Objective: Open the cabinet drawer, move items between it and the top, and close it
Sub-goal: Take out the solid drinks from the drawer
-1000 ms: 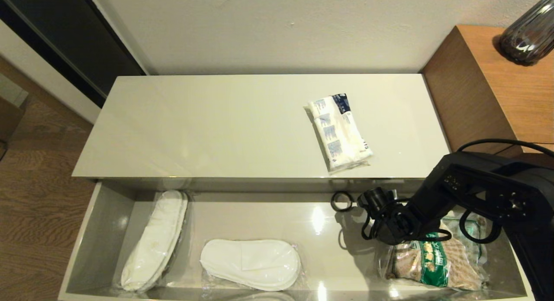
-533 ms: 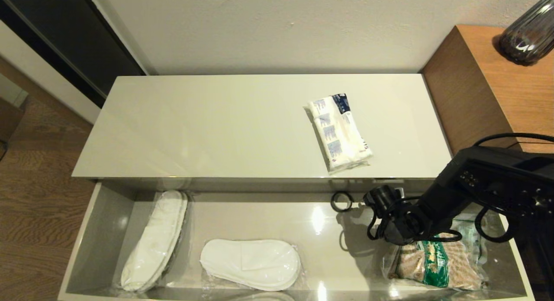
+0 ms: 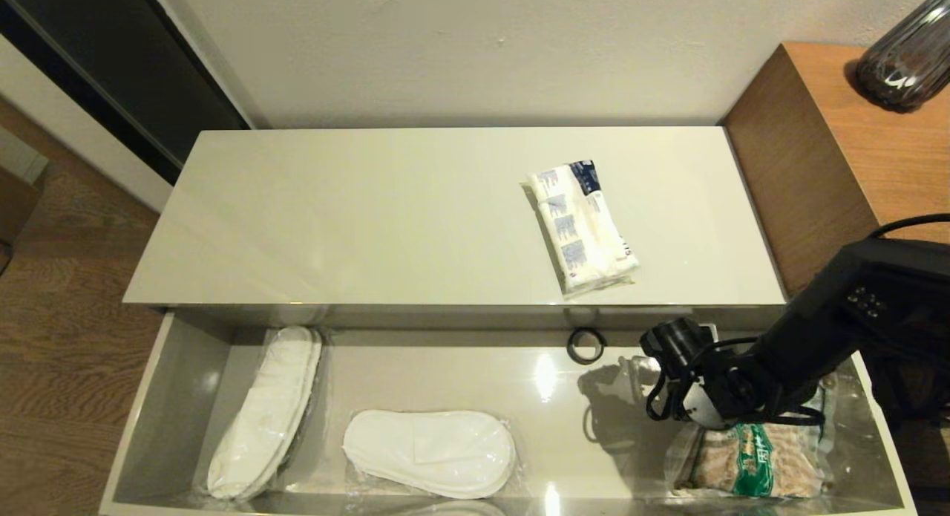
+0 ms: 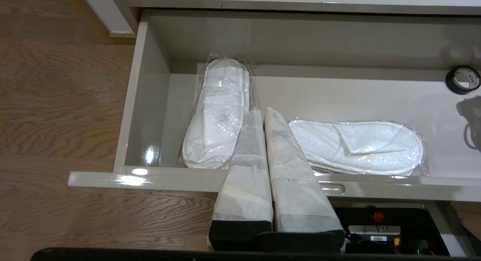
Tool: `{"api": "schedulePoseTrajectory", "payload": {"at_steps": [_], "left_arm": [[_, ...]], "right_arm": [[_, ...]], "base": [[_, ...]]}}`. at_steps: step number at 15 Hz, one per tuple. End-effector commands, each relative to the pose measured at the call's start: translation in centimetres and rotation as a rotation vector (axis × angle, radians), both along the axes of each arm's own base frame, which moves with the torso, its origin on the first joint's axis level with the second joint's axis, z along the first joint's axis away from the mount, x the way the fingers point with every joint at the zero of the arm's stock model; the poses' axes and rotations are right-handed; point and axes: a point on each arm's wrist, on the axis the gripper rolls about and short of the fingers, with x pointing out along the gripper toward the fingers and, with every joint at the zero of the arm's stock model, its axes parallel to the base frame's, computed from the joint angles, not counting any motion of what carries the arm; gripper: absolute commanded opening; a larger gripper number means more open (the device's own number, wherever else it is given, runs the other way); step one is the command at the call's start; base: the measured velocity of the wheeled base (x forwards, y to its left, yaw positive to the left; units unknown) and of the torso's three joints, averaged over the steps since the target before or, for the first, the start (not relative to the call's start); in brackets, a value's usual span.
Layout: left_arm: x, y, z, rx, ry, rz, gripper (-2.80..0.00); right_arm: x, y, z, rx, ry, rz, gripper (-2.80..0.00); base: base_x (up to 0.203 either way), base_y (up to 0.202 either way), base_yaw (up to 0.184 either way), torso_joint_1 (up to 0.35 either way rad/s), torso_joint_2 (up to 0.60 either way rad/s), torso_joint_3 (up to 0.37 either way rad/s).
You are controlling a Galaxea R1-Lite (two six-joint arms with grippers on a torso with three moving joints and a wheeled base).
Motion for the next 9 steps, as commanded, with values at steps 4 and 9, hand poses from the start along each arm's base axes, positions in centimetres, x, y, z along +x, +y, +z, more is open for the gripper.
{"api": "schedulePoseTrajectory", "payload": {"at_steps": [4,9], "left_arm": [[0.0,0.0,0.0,0.000,0.001,-0.001,-2.80],[0.0,0.0,0.0,0.000,0.001,-0.001,-2.80]], "right_arm": [[-2.1,-0.3,4.0,0.031,-0.081,0.011,-2.80],[-4.5,0.0,6.2,0.050,-0.115,0.051,-2.80]], "base": [[0.000,0.000,0.000,0.000,0.00,0.000],[0.000,0.000,0.000,0.000,0.00,0.000]]}}
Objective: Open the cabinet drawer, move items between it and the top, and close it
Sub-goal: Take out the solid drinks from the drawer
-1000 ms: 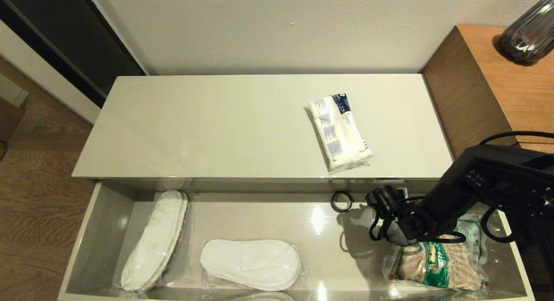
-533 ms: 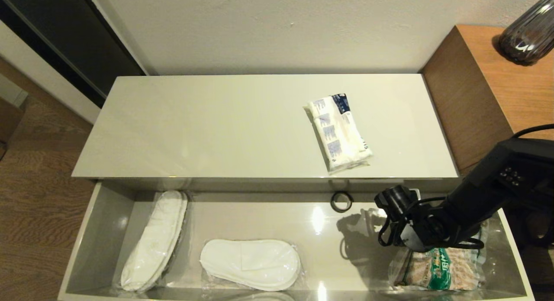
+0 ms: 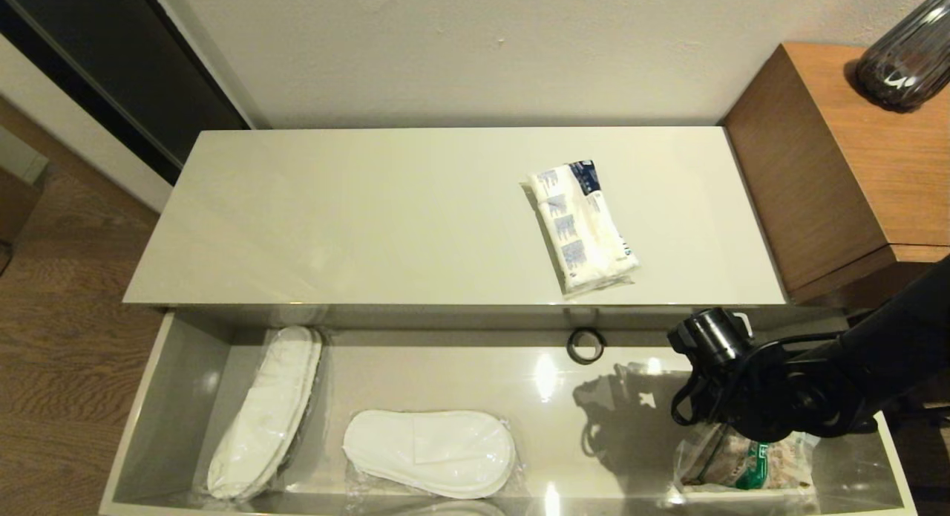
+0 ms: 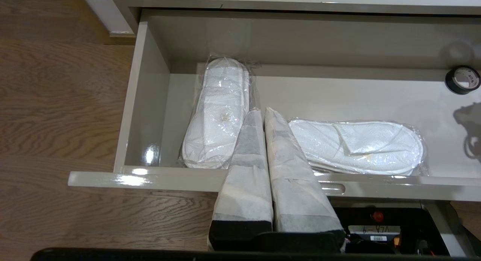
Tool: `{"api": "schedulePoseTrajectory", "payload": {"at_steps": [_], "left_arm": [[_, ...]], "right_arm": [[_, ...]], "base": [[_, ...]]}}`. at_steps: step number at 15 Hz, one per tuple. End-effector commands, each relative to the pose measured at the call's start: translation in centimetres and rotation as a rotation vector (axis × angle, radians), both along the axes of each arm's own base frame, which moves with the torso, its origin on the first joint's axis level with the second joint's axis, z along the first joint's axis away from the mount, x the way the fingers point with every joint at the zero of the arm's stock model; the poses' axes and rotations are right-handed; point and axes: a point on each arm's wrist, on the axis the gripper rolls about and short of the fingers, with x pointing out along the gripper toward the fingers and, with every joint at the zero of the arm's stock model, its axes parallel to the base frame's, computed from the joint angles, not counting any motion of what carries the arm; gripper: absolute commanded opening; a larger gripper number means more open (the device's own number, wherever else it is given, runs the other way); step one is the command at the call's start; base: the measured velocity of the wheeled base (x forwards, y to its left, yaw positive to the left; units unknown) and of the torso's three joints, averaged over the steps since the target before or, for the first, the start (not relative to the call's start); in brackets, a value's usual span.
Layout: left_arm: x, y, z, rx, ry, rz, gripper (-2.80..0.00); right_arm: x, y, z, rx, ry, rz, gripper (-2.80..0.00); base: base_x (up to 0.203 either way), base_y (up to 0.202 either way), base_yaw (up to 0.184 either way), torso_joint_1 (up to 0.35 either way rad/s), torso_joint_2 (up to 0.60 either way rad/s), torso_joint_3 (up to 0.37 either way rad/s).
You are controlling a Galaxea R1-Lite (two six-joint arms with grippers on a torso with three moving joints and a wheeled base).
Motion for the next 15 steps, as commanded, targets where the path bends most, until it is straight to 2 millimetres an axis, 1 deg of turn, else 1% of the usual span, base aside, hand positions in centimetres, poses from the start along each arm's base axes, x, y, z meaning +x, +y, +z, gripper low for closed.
{"api": "schedulePoseTrajectory", "payload": {"at_steps": [1,5,7,10,15], "left_arm": [[0.0,0.0,0.0,0.000,0.001,0.002,-2.80],[0.0,0.0,0.0,0.000,0.001,0.000,-2.80],[0.0,0.0,0.0,0.000,0.001,0.002,-2.80],[0.0,0.0,0.0,0.000,0.001,0.001,-2.80],[0.0,0.0,0.0,0.000,0.001,0.001,-2.80]], "right_arm": [[-0.9,-0.1,1.8,0.016,-0.051,0.007,-2.80],[-2.1,-0.2,3.6,0.017,-0.055,0.018,-2.80],[-2.8,-0.4,5.0,0.019,-0.062,0.023,-2.80],[-3.6,-0.7,6.5,0.019,-0.065,0.026,-2.80],[-5.5,-1.3,10.4,0.030,-0.085,0.030,-2.80]], "base": [[0.000,0.000,0.000,0.000,0.00,0.000],[0.000,0.000,0.000,0.000,0.00,0.000],[0.000,0.000,0.000,0.000,0.00,0.000],[0.000,0.000,0.000,0.000,0.00,0.000],[0.000,0.000,0.000,0.000,0.00,0.000]]}}
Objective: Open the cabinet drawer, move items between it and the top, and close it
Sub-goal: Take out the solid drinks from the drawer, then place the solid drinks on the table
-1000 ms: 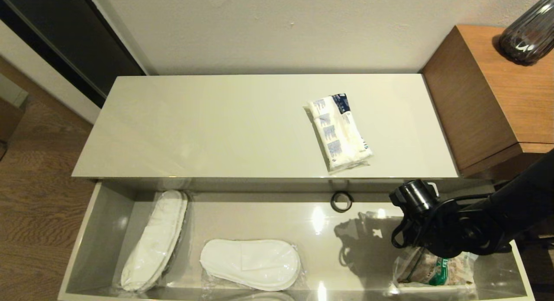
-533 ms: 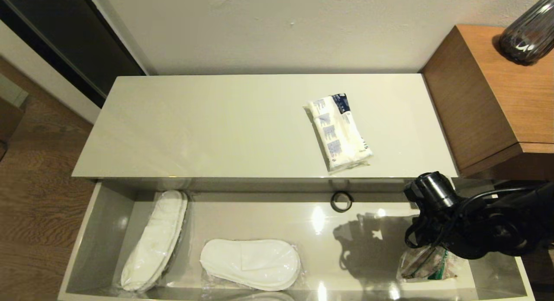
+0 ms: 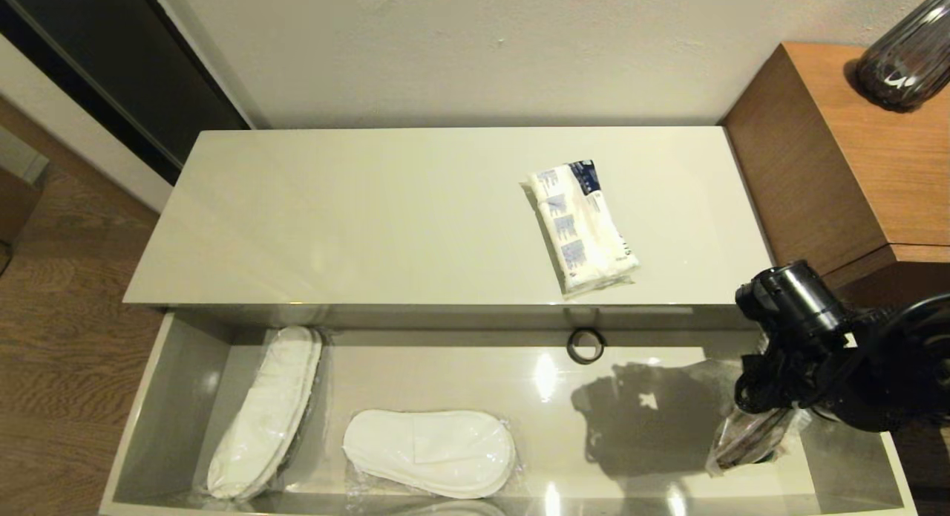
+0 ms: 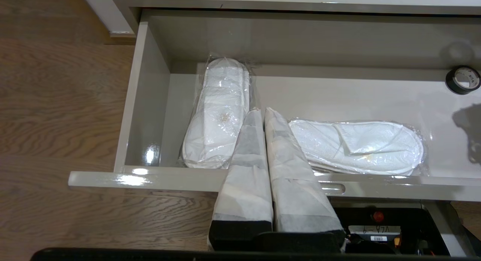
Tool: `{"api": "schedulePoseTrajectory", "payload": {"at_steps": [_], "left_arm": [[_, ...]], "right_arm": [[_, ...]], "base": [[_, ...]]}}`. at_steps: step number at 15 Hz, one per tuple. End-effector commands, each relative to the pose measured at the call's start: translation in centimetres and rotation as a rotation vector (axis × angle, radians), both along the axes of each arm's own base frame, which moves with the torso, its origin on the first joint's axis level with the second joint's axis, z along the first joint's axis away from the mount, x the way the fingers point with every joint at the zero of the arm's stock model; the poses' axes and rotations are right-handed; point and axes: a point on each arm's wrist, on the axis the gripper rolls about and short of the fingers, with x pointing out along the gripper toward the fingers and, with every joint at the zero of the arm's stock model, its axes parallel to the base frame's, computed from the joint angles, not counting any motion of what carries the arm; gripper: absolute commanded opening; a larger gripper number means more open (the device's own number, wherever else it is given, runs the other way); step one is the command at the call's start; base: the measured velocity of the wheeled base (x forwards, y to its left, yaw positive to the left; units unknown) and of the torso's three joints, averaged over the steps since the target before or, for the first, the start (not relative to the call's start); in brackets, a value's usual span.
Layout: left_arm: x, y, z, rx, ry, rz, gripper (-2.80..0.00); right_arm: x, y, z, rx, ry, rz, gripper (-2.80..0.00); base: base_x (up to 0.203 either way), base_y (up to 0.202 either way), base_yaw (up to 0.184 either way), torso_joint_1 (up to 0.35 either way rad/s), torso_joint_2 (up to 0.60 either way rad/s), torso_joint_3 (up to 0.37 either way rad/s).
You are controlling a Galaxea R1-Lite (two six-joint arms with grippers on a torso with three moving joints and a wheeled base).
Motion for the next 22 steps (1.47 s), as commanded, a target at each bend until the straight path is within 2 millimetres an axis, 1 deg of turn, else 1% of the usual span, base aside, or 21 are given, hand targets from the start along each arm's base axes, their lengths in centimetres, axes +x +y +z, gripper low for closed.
{"api": "schedulePoseTrajectory", "payload": {"at_steps": [1,7,11,12,15,16,22], "left_arm": [[0.0,0.0,0.0,0.000,0.001,0.000,-2.80],[0.0,0.0,0.0,0.000,0.001,0.000,-2.80],[0.0,0.0,0.0,0.000,0.001,0.000,-2.80],[0.0,0.0,0.0,0.000,0.001,0.001,-2.80],[0.0,0.0,0.0,0.000,0.001,0.000,-2.80],[0.0,0.0,0.0,0.000,0.001,0.000,-2.80],[0.0,0.0,0.0,0.000,0.001,-0.001,-2.80]], "right_arm": [[-1.0,-0.4,2.3,0.019,-0.050,-0.003,-2.80],[-3.4,-1.1,5.8,0.045,-0.067,0.015,-2.80],[-6.3,-1.2,9.2,0.121,-0.036,0.111,-2.80],[-6.7,-1.3,9.7,0.130,-0.038,0.122,-2.80],[-7.7,-1.4,10.7,0.143,-0.048,0.147,-2.80],[-8.0,-1.5,11.3,0.154,-0.058,0.156,-2.80],[-9.1,-1.8,16.9,0.266,-0.083,0.222,-2.80]], "base": [[0.000,0.000,0.000,0.000,0.00,0.000],[0.000,0.000,0.000,0.000,0.00,0.000],[0.000,0.000,0.000,0.000,0.00,0.000],[0.000,0.000,0.000,0.000,0.00,0.000],[0.000,0.000,0.000,0.000,0.00,0.000],[0.000,0.000,0.000,0.000,0.00,0.000],[0.000,0.000,0.000,0.000,0.00,0.000]]}}
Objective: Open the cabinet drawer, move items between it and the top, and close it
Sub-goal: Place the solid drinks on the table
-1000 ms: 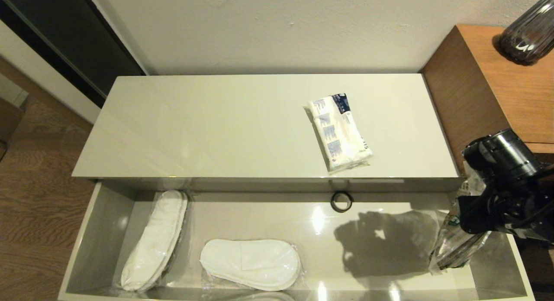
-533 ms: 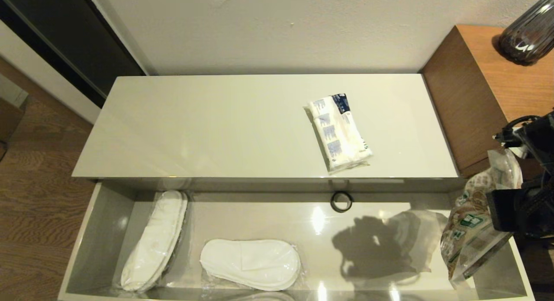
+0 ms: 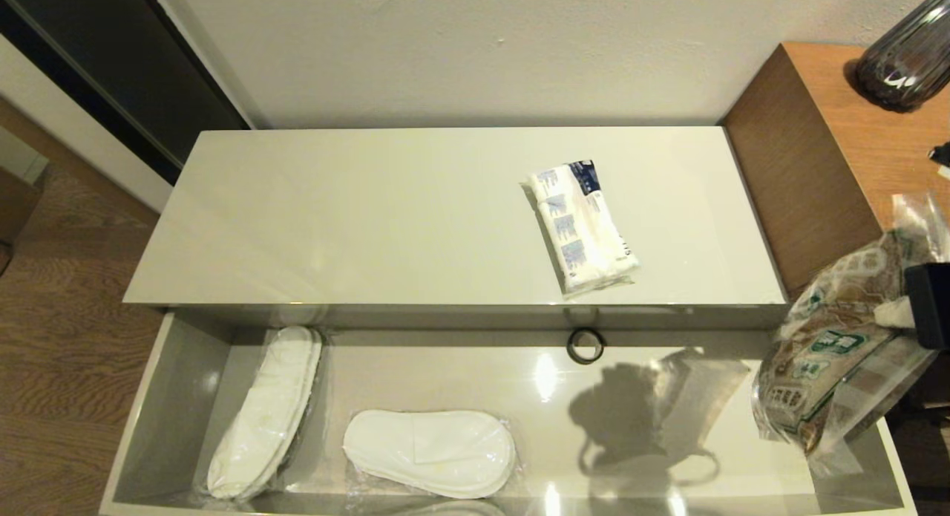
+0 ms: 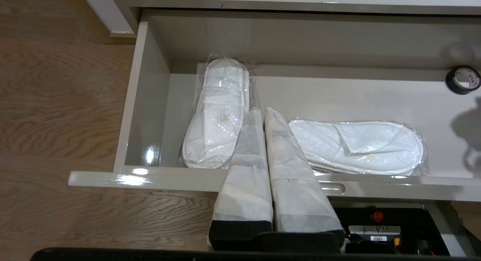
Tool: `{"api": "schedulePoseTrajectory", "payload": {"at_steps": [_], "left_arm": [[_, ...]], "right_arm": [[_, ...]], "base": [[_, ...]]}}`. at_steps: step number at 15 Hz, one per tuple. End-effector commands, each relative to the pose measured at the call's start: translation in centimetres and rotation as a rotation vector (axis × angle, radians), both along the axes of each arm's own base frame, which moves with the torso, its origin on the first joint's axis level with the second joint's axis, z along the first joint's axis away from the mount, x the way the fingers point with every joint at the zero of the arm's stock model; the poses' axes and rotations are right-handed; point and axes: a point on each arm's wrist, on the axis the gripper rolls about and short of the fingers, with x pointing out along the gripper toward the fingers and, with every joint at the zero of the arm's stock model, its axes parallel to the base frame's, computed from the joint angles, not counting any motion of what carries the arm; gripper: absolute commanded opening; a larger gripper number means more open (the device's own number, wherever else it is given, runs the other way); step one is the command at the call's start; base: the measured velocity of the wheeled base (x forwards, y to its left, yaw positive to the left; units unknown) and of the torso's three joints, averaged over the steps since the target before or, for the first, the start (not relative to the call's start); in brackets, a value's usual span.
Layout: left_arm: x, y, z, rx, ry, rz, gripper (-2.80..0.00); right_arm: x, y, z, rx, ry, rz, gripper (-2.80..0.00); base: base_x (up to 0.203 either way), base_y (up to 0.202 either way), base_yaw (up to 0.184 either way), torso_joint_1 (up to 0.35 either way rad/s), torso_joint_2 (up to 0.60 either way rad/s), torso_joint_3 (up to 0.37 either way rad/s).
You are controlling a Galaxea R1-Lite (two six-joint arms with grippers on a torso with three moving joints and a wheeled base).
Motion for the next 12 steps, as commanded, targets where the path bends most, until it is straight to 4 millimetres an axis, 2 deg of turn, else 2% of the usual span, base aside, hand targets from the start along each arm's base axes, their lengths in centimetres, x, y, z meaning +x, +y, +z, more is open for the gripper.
{"api": "schedulePoseTrajectory", "payload": {"at_steps": [1,4,7,10,12], "left_arm": [[0.0,0.0,0.0,0.000,0.001,0.000,-2.80],[0.0,0.0,0.0,0.000,0.001,0.000,-2.80],[0.0,0.0,0.0,0.000,0.001,0.001,-2.80],[0.0,0.0,0.0,0.000,0.001,0.001,-2.80],[0.0,0.0,0.0,0.000,0.001,0.000,-2.80]], "right_arm": [[-0.1,0.0,1.7,0.032,-0.020,0.011,-2.80],[-0.3,0.4,3.4,0.088,-0.024,0.049,-2.80],[1.2,1.3,4.8,0.120,-0.054,0.053,-2.80],[3.9,2.7,6.8,0.159,-0.107,0.030,-2.80],[6.9,3.4,6.4,0.149,-0.108,-0.019,-2.80]], "base": [[0.000,0.000,0.000,0.000,0.00,0.000],[0.000,0.000,0.000,0.000,0.00,0.000],[0.000,0.000,0.000,0.000,0.00,0.000],[0.000,0.000,0.000,0.000,0.00,0.000],[0.000,0.000,0.000,0.000,0.00,0.000]]}}
